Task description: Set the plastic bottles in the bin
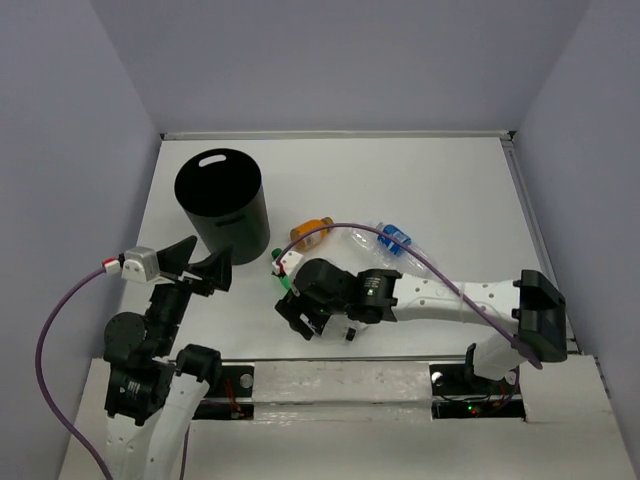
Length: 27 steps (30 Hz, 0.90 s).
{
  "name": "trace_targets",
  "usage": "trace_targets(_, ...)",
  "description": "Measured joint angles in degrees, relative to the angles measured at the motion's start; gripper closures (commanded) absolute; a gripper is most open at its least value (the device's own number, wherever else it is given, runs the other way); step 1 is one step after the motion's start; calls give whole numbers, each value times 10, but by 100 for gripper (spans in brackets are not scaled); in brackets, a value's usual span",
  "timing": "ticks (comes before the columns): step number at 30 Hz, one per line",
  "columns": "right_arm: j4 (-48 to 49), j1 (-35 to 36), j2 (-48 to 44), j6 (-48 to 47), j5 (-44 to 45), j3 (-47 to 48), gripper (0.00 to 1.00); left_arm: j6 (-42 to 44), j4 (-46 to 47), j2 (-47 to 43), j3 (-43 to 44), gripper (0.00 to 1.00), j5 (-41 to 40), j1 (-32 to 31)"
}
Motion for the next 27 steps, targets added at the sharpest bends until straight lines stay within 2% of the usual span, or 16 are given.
trace_targets(6, 0, 2, 45, -2, -1, 18, 20, -6, -19, -4, 9, 1, -80, 0)
trace_targets(9, -1, 3, 63, -2, 1, 20, 20, -10, -28, -4, 9, 1, -95, 0)
trace_targets(22, -7, 3, 127, -8, 46, 21, 20, -12, -33, -5, 9, 1, -105, 0)
trace_targets(27, -9, 3, 174, -11, 52, 26, 25, -12, -33, -5, 9, 1, -105, 0)
